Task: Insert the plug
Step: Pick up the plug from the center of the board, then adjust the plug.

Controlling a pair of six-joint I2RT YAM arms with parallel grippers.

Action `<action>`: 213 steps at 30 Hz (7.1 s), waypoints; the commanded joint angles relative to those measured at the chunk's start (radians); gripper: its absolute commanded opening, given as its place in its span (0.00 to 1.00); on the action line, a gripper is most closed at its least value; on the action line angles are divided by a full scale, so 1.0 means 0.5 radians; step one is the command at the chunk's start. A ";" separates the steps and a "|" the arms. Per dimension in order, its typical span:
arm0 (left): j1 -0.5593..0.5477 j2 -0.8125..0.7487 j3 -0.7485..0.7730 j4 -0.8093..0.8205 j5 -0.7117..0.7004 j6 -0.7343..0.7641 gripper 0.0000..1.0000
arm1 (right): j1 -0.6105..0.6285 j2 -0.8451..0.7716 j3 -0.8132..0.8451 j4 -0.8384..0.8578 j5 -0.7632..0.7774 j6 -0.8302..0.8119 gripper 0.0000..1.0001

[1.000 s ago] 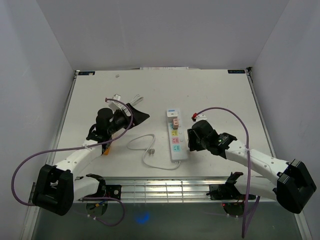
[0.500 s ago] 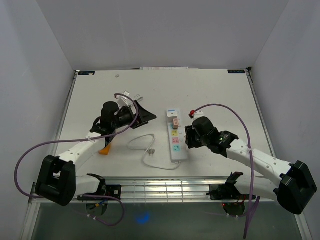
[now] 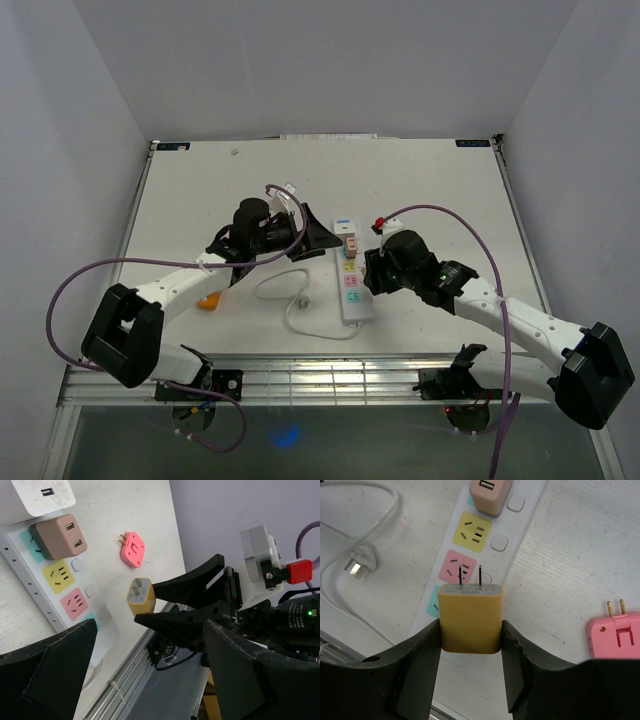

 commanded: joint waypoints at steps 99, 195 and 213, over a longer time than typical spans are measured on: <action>-0.081 -0.258 -0.220 0.705 0.226 0.278 0.00 | -0.038 -0.428 -0.133 0.822 -0.882 0.280 0.85; -0.127 -0.104 -0.680 2.120 0.316 -0.477 0.01 | -0.035 -0.167 -0.366 2.077 -1.047 1.031 0.10; -0.084 -0.322 -0.548 1.487 0.245 -0.142 0.90 | -0.038 -0.271 -0.369 1.663 -1.102 0.933 0.08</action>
